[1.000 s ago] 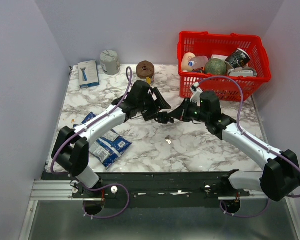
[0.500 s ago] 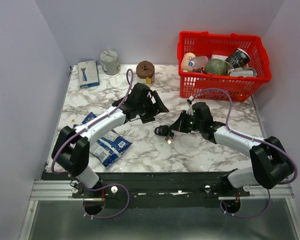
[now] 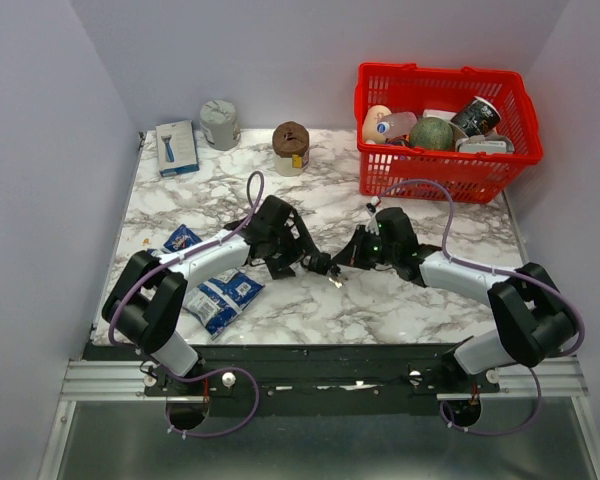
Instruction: Unlock with the key
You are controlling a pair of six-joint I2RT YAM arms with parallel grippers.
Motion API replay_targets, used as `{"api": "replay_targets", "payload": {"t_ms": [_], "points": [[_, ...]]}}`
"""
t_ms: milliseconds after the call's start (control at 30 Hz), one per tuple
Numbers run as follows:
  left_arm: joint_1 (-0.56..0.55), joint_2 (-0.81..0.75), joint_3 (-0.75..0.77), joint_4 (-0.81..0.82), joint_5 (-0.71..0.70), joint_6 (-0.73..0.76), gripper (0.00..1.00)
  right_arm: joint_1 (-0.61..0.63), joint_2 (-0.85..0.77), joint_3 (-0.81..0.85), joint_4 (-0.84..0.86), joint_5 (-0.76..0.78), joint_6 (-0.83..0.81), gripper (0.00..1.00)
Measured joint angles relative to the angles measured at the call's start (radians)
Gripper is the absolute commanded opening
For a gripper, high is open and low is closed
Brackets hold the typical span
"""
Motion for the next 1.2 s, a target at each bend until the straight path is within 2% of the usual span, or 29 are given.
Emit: {"api": "replay_targets", "payload": {"t_ms": [467, 767, 967, 1167, 1200], "points": [[0.005, 0.011, -0.097, 0.069, -0.008, -0.157, 0.96, 0.109, 0.062, 0.010, -0.001, 0.000, 0.046, 0.01], [-0.003, 0.050, -0.114, 0.081, -0.037, -0.207, 0.89, 0.150, 0.094, 0.019, 0.000, 0.000, 0.072, 0.01], [-0.010, 0.102, -0.058, 0.076, -0.044, -0.204, 0.80, 0.174, 0.105, 0.025, -0.005, 0.001, 0.074, 0.01], [-0.010, 0.123, -0.037, 0.049, -0.060, -0.190, 0.57, 0.174, 0.107, 0.035, -0.014, 0.013, 0.072, 0.01], [-0.010, 0.124, -0.037, 0.047, -0.061, -0.186, 0.49, 0.174, 0.107, 0.038, -0.017, 0.016, 0.071, 0.01]]}}
